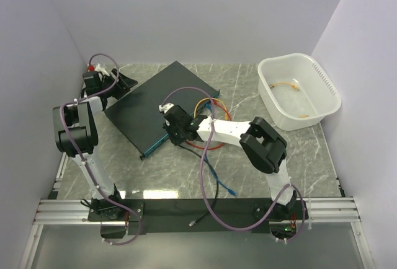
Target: Insert the plug into the switch port
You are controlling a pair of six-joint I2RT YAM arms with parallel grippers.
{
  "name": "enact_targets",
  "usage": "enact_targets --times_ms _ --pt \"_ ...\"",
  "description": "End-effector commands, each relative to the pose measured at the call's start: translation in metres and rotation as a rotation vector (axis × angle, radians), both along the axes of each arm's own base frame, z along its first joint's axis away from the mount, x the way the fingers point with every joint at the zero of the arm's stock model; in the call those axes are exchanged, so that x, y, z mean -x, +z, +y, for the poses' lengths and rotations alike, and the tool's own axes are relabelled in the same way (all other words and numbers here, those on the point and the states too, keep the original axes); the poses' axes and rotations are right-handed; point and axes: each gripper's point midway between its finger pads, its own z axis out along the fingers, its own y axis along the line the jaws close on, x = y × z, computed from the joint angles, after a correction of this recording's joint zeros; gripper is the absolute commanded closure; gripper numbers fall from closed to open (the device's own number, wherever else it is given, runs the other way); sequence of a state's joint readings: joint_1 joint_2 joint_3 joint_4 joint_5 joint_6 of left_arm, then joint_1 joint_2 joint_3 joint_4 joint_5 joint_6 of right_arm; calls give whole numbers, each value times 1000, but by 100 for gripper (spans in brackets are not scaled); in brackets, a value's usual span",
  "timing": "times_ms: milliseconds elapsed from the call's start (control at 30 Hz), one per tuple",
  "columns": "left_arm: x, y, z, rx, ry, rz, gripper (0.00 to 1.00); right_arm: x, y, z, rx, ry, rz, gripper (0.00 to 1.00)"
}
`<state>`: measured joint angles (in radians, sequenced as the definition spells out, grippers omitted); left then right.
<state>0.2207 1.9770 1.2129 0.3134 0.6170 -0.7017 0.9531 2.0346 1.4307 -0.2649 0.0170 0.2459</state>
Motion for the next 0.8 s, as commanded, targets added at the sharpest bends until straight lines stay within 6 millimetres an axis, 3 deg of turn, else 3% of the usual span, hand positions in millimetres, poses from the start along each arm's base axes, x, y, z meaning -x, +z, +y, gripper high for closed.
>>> enact_targets --times_ms 0,400,767 --pt "-4 8 -4 -26 -65 -54 27 -16 12 7 -10 -38 -33 100" --pt "-4 1 -5 -29 -80 -45 29 -21 8 -6 42 -73 -45 100" --pt "-4 -5 -8 -43 -85 -35 29 -29 20 19 -5 -53 -36 100"
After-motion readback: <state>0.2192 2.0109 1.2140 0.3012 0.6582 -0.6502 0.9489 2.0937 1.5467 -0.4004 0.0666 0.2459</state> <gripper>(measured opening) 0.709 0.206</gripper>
